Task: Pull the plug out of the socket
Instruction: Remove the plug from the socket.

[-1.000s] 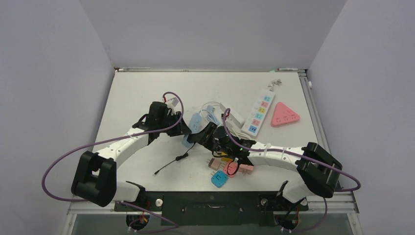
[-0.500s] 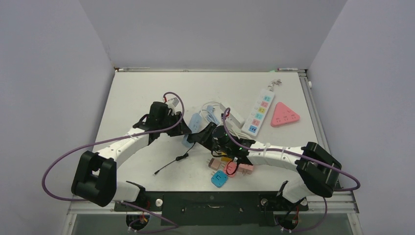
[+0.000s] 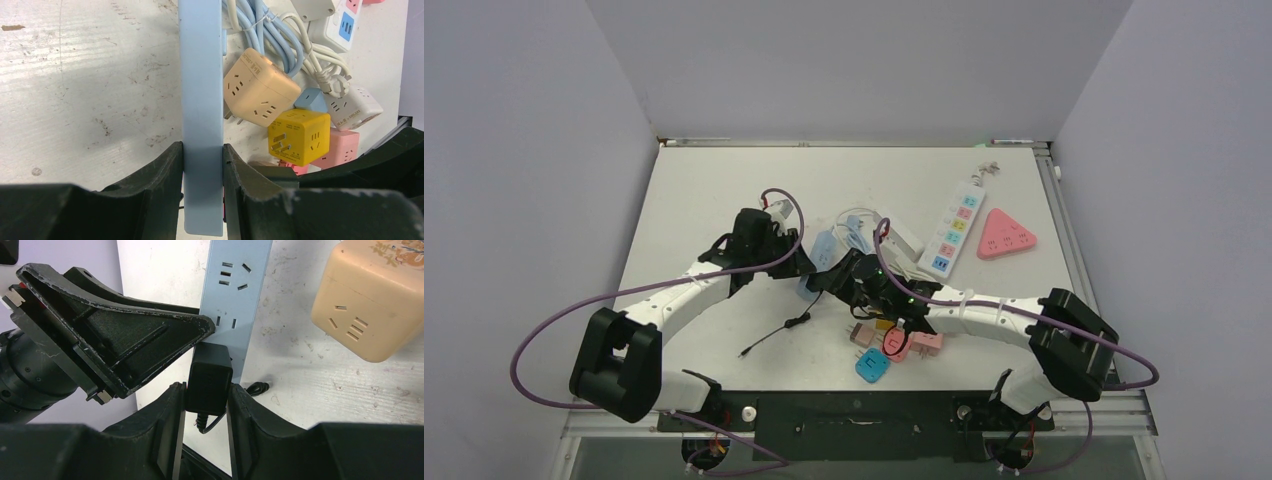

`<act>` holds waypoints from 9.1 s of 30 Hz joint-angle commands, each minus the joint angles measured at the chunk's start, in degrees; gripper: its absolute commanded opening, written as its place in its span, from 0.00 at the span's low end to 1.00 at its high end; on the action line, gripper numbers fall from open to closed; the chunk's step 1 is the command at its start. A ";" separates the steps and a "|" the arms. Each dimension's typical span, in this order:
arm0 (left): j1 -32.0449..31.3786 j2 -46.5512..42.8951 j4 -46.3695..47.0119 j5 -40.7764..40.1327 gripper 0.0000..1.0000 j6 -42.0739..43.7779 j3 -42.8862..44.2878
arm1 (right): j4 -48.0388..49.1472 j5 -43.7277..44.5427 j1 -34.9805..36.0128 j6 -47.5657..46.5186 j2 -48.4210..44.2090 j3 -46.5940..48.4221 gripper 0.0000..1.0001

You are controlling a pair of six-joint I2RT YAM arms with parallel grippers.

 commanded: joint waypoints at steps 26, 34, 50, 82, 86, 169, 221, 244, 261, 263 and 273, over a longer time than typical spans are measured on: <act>4.72 1.11 5.21 10.62 0.00 -3.36 0.65 | 4.44 5.08 1.12 3.30 -3.90 -7.10 0.05; 3.27 1.41 4.08 8.83 0.00 -2.18 1.12 | 3.16 5.35 1.22 1.49 -2.52 -3.20 0.05; 0.22 1.90 1.60 5.64 0.00 -0.09 2.23 | 3.06 4.54 1.79 -1.39 2.44 6.24 0.05; 5.07 0.59 3.59 9.78 0.00 -1.52 2.03 | 2.09 6.05 2.00 2.46 -2.98 -7.66 0.05; 5.07 0.75 3.32 9.69 0.00 -1.34 2.05 | 1.86 6.42 1.88 1.98 -3.12 -6.91 0.05; 1.73 3.67 -2.22 3.85 0.00 2.67 4.68 | 0.91 5.99 1.76 -2.81 0.74 2.64 0.05; 4.37 4.68 -1.76 4.65 0.00 2.24 4.86 | -1.49 5.12 -1.14 -2.77 -5.01 -4.82 0.05; -0.45 5.58 -3.62 1.51 0.00 3.80 5.82 | -0.12 6.53 2.14 -6.05 2.85 10.20 0.05; 0.00 3.83 -3.37 1.32 0.00 3.78 5.66 | -0.47 5.19 -0.78 -7.29 -5.43 -1.63 0.05; 0.26 3.70 -3.39 1.59 0.00 3.78 5.66 | -1.41 4.18 -1.68 -7.36 -6.44 -3.85 0.05; 1.17 2.98 -3.17 2.22 0.00 3.61 5.39 | -2.48 2.91 -2.07 -7.34 -7.41 -6.40 0.05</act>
